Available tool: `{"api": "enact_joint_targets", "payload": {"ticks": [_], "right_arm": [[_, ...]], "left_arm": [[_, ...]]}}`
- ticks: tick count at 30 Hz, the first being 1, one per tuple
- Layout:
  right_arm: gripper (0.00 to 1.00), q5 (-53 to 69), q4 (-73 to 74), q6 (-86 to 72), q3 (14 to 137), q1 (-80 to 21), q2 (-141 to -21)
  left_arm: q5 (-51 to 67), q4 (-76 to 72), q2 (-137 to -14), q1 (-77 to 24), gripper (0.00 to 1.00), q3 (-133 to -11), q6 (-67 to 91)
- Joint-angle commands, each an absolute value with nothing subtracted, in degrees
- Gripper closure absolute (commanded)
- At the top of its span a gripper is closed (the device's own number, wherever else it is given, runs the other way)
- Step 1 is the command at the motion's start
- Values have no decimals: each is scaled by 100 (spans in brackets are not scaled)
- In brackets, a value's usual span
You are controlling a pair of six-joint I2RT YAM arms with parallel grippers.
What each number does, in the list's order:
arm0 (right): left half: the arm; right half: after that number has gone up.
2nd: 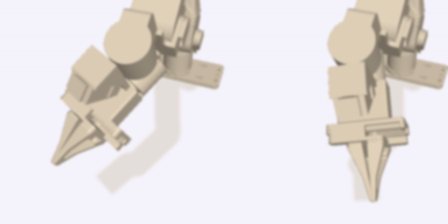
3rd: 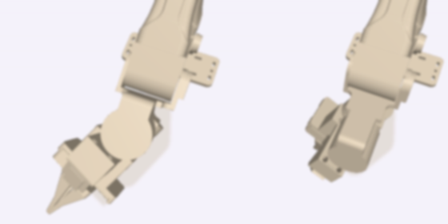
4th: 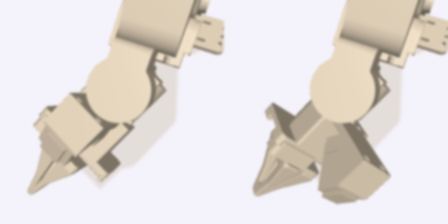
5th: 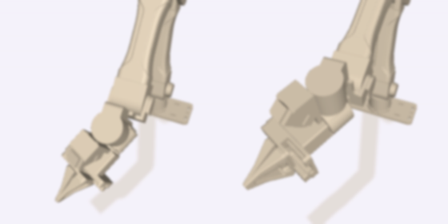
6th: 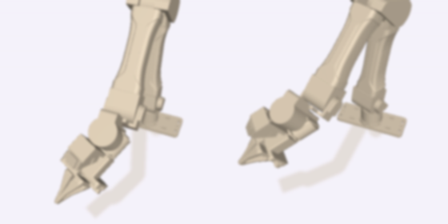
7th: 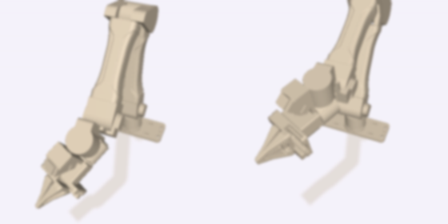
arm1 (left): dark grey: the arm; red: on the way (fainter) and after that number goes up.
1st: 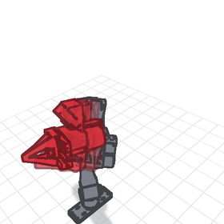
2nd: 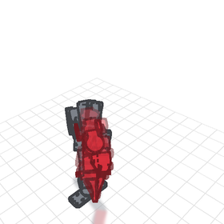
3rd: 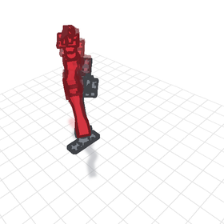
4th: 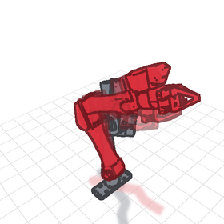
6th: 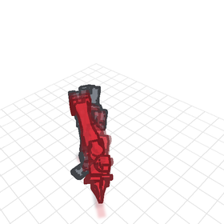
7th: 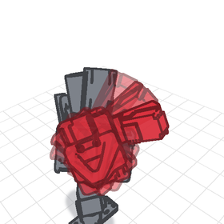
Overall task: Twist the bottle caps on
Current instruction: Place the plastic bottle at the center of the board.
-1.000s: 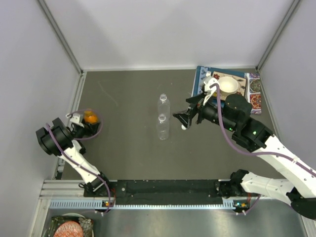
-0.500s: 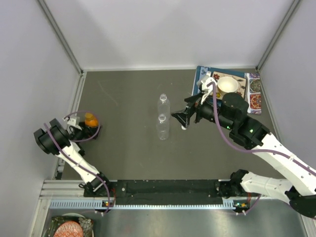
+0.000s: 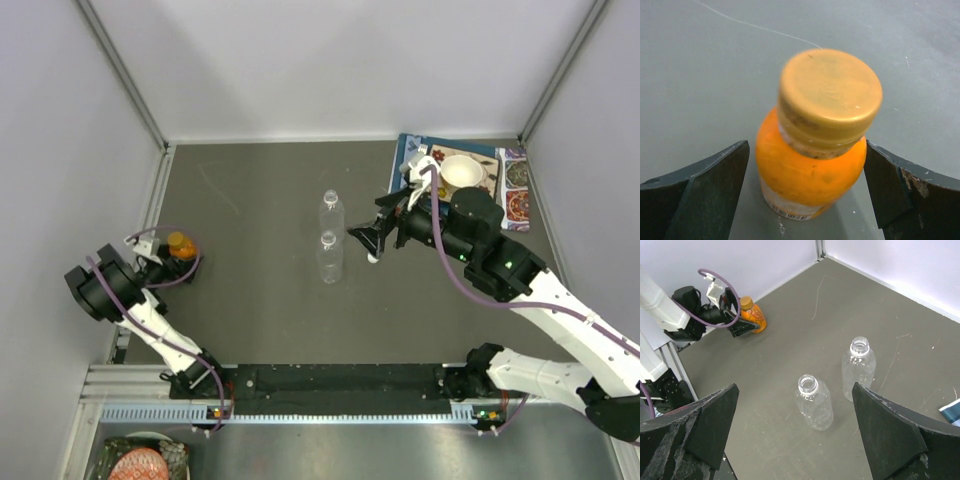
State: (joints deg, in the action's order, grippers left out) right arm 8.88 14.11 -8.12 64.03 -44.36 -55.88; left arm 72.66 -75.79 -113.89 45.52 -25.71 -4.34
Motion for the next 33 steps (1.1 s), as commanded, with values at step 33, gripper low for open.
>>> {"api": "enact_joint_targets", "payload": {"ticks": [33], "right_arm": [[1, 1028, 1116, -809, 6319, -4201, -5449]], "left_arm": [[6689, 6267, -10039, 5467, 2, -5344, -11998]]}}
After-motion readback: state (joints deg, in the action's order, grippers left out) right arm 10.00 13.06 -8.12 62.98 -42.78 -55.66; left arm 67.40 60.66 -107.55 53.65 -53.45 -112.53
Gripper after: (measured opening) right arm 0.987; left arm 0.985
